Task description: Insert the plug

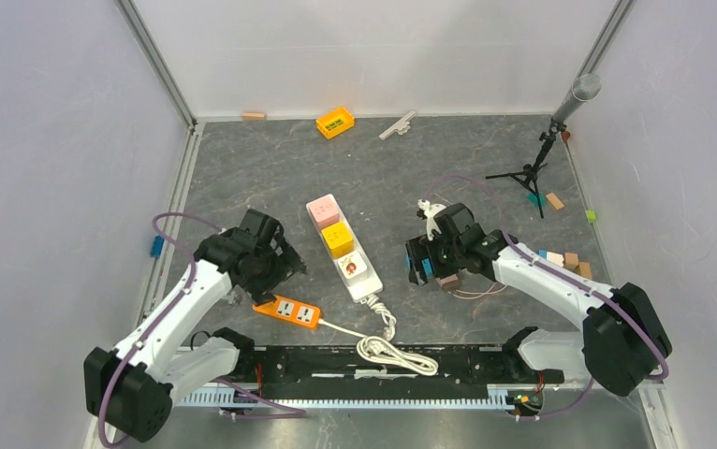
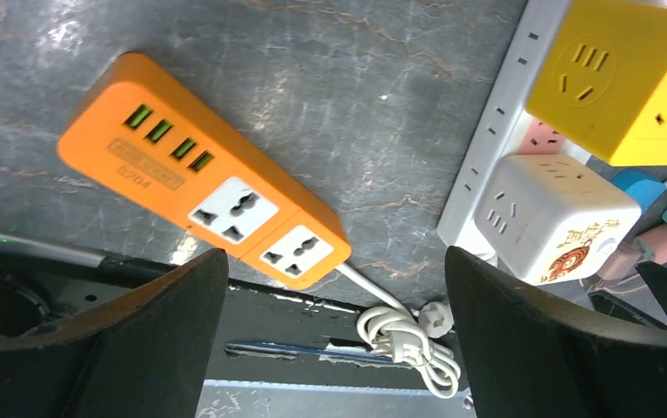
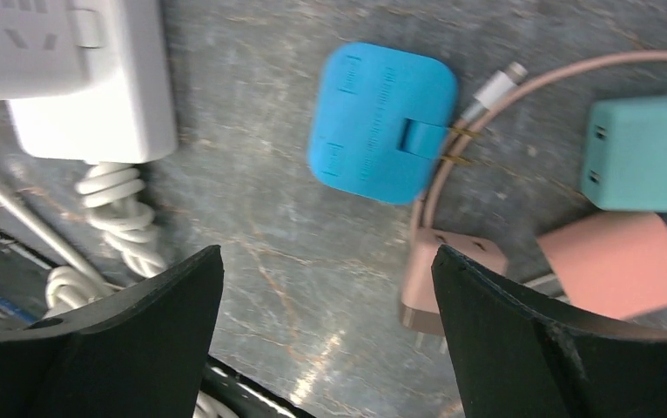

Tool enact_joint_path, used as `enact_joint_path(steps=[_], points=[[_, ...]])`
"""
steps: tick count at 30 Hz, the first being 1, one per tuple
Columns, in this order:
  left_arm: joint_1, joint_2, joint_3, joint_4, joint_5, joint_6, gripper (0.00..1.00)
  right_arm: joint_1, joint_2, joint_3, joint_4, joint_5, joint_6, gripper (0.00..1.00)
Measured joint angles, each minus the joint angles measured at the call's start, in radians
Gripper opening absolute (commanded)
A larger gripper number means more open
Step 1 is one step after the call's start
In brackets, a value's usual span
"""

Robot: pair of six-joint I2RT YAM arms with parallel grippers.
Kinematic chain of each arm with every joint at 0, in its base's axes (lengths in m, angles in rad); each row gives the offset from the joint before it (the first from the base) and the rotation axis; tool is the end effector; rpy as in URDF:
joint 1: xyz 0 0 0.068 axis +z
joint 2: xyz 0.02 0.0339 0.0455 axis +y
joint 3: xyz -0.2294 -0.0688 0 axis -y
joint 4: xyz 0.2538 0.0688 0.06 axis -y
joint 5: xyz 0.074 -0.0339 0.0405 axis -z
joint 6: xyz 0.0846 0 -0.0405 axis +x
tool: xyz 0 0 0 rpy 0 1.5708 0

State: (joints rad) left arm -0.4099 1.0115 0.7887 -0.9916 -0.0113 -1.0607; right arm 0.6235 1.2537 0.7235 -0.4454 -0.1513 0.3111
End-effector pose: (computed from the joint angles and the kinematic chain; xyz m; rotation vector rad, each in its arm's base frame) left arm 0.1970 -0.0846 0.1618 -0.9142 2.7005 -0.3325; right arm 0.2249 0.1774 0.1244 -0.4686 2.5834 0.5403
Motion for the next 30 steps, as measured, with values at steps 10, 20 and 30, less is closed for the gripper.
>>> enact_joint_path(steps=[10, 20, 30], points=[[0.000, -0.085, -0.020, -0.047, -0.032, -0.014, 1.00, -0.056, 0.000, 0.029, -0.095, 0.094, -0.040, 0.90], [0.000, -0.092, -0.020, 0.035, 0.037, 0.040, 1.00, -0.056, 0.102, 0.117, -0.095, 0.068, -0.091, 0.81], [0.000, -0.135, -0.056, 0.233, 0.229, 0.084, 1.00, -0.040, 0.249, 0.253, -0.095, 0.064, -0.134, 0.79]])
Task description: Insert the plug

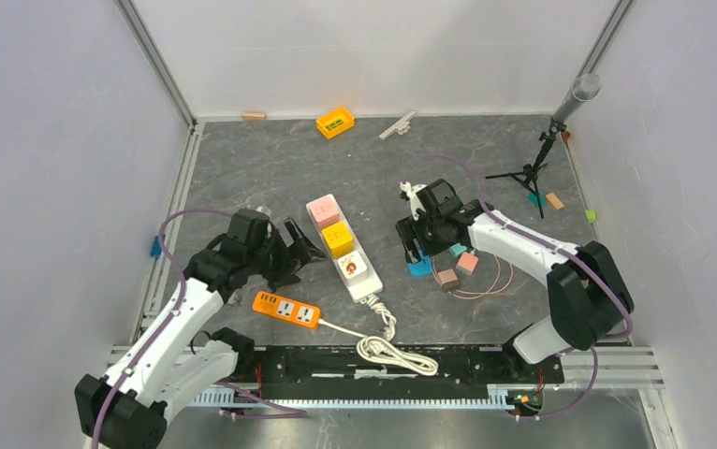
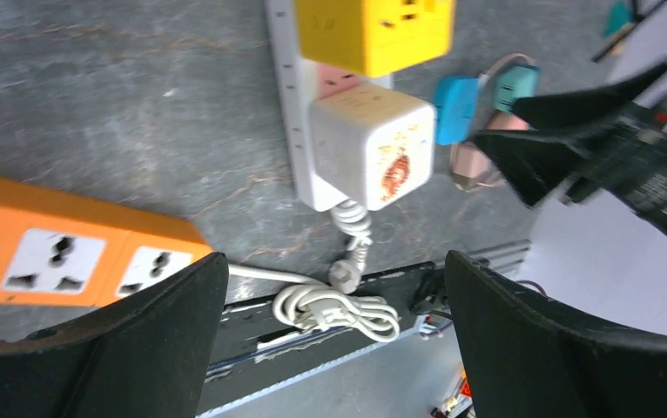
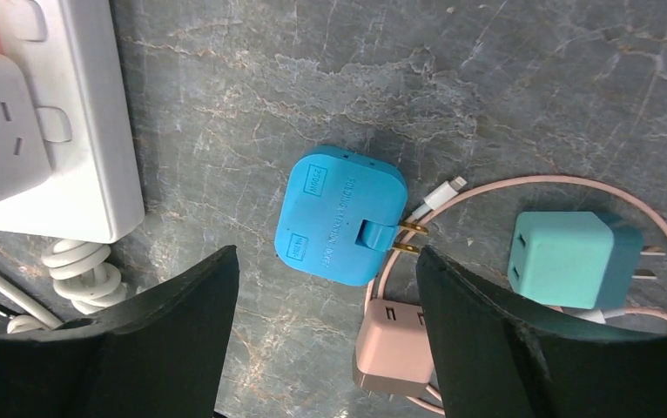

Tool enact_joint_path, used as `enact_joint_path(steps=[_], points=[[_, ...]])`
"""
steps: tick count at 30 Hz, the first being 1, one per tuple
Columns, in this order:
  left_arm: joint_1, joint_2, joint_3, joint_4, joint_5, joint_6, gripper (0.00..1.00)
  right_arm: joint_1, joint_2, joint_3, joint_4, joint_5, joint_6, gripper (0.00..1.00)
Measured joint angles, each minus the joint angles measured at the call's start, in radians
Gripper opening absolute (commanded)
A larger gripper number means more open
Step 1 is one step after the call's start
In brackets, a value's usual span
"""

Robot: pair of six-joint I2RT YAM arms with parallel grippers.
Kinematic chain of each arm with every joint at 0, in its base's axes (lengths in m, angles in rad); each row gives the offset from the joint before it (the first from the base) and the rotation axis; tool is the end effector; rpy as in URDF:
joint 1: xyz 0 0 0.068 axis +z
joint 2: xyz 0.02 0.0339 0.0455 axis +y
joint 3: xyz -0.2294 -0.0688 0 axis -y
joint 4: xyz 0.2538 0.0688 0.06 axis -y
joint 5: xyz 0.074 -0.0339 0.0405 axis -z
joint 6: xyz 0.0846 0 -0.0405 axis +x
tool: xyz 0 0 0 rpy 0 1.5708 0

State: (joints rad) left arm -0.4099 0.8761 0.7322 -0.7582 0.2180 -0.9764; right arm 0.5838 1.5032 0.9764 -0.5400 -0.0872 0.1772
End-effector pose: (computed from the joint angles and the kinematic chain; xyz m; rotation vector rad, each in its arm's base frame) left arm 0.2037 -0.1084 0.1898 -0.6429 2.5685 -0.8100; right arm 0.2717 0.1883 0.1280 -0.5710 2.6207 0.3651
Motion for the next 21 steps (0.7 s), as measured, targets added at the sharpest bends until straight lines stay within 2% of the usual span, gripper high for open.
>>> enact_joint_path(steps=[9, 21], points=[[0.000, -0.068, -0.029, 0.150, 0.084, 0.002, 1.00, 0.025, 0.096, 0.001, -0.008, 0.004, 0.001, 0.76], [0.000, -0.064, -0.038, 0.190, 0.121, 0.002, 1.00, 0.161, 0.147, 0.001, 0.007, -0.036, 0.037, 0.74]])
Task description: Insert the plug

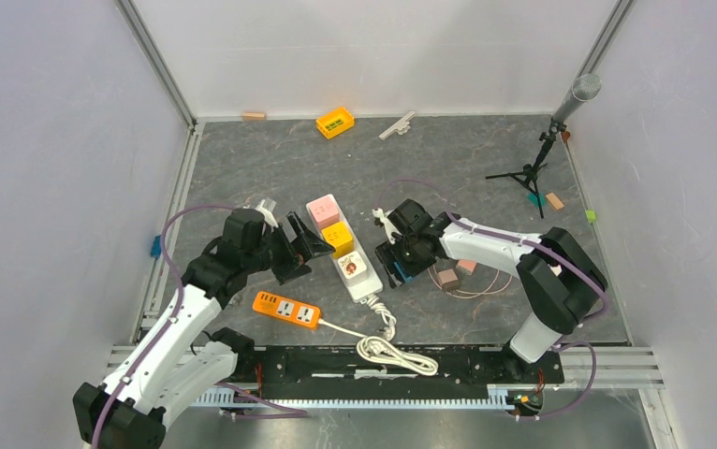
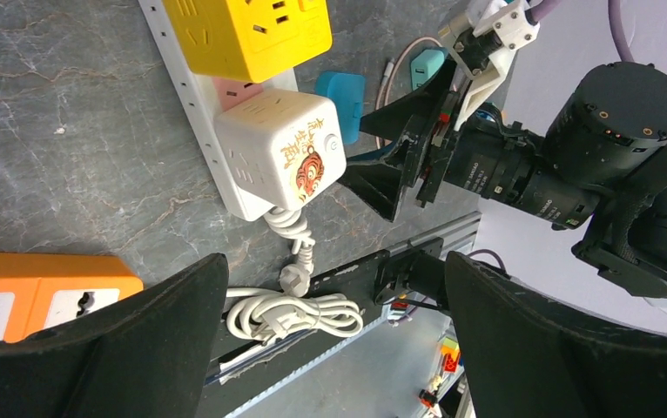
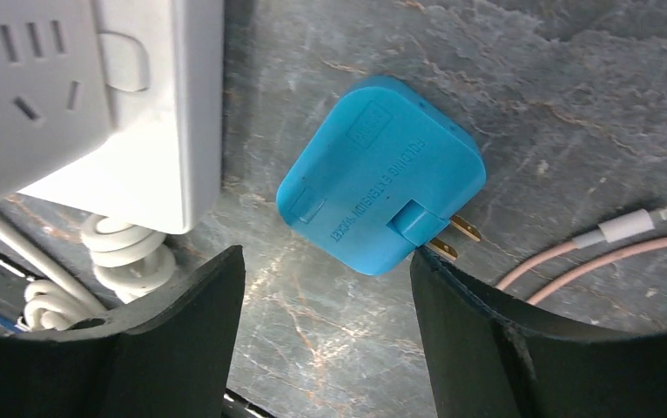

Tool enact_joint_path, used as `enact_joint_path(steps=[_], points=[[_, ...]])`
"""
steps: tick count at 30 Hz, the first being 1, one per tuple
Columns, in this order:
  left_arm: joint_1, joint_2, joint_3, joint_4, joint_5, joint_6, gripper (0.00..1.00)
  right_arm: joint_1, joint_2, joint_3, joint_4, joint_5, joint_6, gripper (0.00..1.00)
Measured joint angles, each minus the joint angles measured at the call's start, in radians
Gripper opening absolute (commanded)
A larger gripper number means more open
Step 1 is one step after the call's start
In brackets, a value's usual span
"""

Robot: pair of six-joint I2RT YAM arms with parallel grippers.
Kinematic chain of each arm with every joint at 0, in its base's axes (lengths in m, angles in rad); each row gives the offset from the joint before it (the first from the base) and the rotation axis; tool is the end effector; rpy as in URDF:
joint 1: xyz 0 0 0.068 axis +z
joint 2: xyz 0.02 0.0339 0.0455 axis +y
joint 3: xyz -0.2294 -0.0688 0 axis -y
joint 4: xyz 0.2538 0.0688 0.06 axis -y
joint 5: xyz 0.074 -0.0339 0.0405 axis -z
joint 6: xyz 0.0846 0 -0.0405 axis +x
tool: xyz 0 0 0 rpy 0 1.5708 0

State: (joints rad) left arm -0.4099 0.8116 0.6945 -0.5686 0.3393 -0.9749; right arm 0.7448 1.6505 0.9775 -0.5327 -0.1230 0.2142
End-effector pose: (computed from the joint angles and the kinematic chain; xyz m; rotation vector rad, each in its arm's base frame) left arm 0.2091 -0.1215 0.2125 -0.4927 2.4120 -1.0658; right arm 0.2360 0.2317 0.0833 -0.7778 2.7391 0.3980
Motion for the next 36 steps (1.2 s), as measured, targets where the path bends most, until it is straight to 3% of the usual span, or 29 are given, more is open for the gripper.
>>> enact_joint_path(steps=[10, 21, 26, 36], points=[[0.000, 0.032, 0.000, 0.040, 0.061, 0.006, 1.00, -0.009, -0.036, 0.000, 0.030, -0.064, 0.048, 0.76], [0.000, 0.060, 0.006, 0.062, 0.130, 0.050, 0.99, -0.166, -0.067, -0.002, 0.080, -0.170, 0.074, 0.76], [-0.015, 0.131, 0.080, 0.063, 0.169, 0.132, 0.98, -0.212, -0.078, -0.042, 0.101, -0.210, 0.074, 0.77], [-0.258, 0.422, 0.407, 0.046, 0.138, 0.455, 0.96, -0.392, -0.225, -0.167, 0.098, -0.262, 0.065, 0.80]])
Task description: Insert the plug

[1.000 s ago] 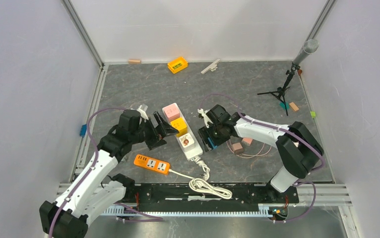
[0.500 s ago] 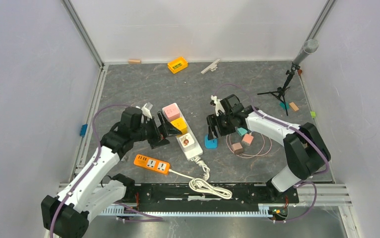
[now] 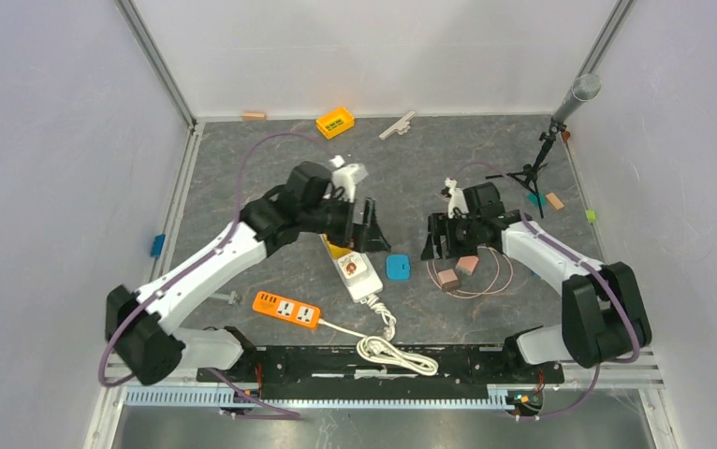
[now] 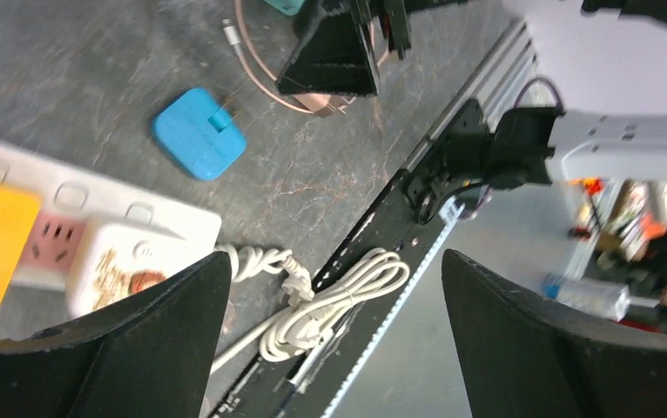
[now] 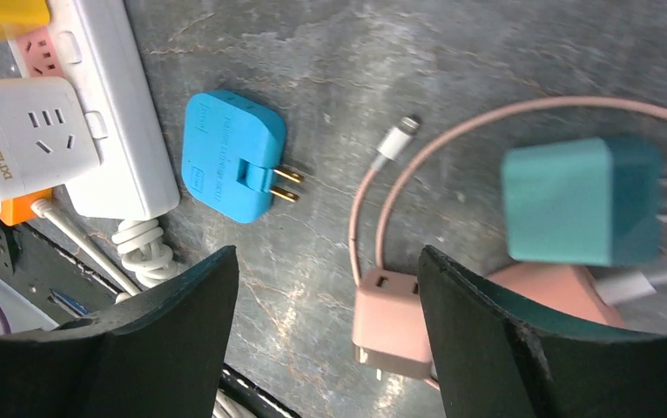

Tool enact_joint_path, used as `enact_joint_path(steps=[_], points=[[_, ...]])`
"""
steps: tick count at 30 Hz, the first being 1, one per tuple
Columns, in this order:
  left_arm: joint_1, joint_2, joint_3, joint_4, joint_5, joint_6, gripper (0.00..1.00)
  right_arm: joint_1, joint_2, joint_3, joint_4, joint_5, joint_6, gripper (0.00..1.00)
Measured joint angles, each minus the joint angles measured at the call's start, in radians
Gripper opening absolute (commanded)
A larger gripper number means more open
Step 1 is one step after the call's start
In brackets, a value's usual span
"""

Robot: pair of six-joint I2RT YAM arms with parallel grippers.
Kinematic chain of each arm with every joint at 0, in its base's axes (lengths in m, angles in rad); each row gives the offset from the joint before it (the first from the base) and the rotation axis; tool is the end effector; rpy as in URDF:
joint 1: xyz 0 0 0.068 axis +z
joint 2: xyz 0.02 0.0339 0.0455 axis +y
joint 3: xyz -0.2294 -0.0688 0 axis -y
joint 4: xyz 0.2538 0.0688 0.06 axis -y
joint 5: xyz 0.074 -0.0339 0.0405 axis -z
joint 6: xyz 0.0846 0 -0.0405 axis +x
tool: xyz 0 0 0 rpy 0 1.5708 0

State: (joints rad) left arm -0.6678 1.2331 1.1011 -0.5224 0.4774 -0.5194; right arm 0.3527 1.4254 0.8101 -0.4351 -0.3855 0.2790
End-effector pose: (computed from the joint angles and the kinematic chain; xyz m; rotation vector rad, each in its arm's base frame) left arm 0.2286 -0.2298 0.2652 0.4628 2.3601 -1.1404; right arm 0.2747 0.1350 0.1108 -0.2376 2.6695 0.7179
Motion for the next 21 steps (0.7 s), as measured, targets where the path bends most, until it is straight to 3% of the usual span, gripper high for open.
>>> enact_joint_path(steps=[9, 21], points=[[-0.195, 0.290, 0.141, -0.001, -0.085, 0.337, 0.98, -0.151, -0.129, -0.090, -0.034, -0.051, -0.018, 0.81], [-0.255, 0.593, 0.219, -0.029, -0.269, 0.776, 1.00, -0.192, -0.168, -0.145, -0.071, -0.081, -0.040, 0.81]])
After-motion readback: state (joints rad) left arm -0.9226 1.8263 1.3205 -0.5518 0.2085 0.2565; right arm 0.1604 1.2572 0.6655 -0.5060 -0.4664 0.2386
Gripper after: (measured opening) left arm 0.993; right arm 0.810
